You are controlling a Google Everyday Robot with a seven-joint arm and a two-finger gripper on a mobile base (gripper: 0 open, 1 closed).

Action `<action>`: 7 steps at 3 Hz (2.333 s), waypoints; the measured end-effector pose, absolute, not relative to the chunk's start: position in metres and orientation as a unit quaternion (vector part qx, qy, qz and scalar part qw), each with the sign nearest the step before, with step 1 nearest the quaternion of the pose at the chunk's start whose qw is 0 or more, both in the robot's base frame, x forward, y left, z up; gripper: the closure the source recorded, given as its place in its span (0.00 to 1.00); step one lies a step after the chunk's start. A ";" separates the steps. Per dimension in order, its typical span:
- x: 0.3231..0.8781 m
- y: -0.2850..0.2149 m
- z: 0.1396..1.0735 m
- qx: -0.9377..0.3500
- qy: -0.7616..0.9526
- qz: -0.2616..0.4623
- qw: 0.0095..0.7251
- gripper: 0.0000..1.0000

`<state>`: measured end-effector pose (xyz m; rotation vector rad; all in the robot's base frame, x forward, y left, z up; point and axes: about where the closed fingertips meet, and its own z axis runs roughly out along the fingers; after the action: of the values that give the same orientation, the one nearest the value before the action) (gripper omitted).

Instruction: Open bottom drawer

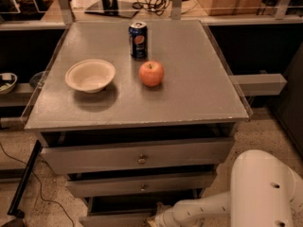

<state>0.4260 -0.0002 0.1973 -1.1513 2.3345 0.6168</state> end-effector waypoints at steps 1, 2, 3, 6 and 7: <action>0.425 0.000 0.199 -0.420 0.846 0.230 0.234 1.00; 0.426 -0.001 0.200 -0.418 0.845 0.236 0.236 1.00; 0.424 0.002 0.201 -0.424 0.838 0.247 0.240 1.00; 0.421 -0.005 0.218 -0.407 0.838 0.250 0.262 1.00; 0.419 -0.006 0.218 -0.407 0.839 0.250 0.261 1.00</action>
Offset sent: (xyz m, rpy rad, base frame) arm -0.1420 -0.0300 0.0843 0.6387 0.1380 0.0041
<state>0.4192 -0.0058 0.2185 -1.1012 2.2704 0.6777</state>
